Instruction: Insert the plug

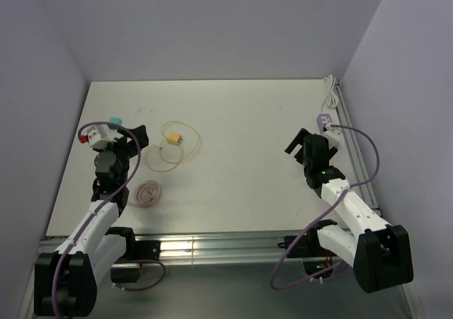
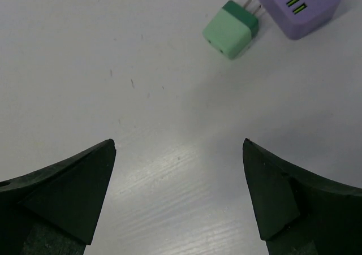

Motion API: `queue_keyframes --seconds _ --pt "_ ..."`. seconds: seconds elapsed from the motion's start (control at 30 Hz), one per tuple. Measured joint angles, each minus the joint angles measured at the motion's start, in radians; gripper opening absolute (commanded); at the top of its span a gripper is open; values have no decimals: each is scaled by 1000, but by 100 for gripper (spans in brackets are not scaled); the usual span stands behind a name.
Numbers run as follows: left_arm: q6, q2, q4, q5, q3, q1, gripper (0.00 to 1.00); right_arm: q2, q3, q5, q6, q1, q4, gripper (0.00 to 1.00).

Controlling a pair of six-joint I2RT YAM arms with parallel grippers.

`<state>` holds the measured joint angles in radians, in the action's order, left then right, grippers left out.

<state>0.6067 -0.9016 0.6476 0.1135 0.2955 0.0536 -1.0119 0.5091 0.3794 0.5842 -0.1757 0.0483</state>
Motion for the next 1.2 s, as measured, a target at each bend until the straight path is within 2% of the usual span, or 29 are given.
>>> queue_keyframes --seconds 0.1,0.23,0.6,0.87,1.07,1.2 --pt "91 13 -130 16 36 0 99 35 -18 -53 -6 2 8 100" --pt "140 -37 -233 -2 88 -2 100 79 -10 -105 -22 2 5 100" --pt "169 -209 -249 -164 104 -3 99 -7 108 -147 -40 3 47 100" --pt "174 -219 -177 -293 104 -3 100 -218 311 -101 -28 4 103 98" --pt "189 -219 -156 -350 104 -3 99 -541 660 -2 113 27 311 96" --pt "204 -216 -150 -378 104 -3 100 -753 858 -8 203 56 425 96"
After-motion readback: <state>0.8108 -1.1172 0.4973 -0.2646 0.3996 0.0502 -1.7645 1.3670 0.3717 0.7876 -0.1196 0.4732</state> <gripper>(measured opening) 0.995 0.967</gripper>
